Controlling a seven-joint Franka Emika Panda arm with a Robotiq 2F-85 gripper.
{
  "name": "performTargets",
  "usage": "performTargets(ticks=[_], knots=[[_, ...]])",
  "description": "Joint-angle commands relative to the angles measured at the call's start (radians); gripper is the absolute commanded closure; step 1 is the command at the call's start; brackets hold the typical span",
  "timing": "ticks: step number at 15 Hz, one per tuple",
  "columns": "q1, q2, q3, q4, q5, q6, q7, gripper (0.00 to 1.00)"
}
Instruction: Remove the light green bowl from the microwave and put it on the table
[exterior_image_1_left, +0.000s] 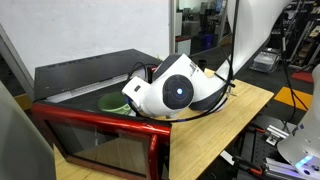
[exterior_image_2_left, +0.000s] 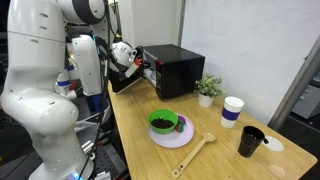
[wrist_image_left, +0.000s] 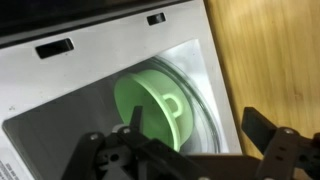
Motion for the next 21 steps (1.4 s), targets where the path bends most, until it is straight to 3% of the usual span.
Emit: performTargets(ticks=[1, 21], knots=[[-0.017, 0.009, -0.001, 0.008, -0.015, 0.023, -0.012, 0.0], [-0.016, 0.157, -0.017, 0.173, -0.03, 0.068, -0.186, 0.0]])
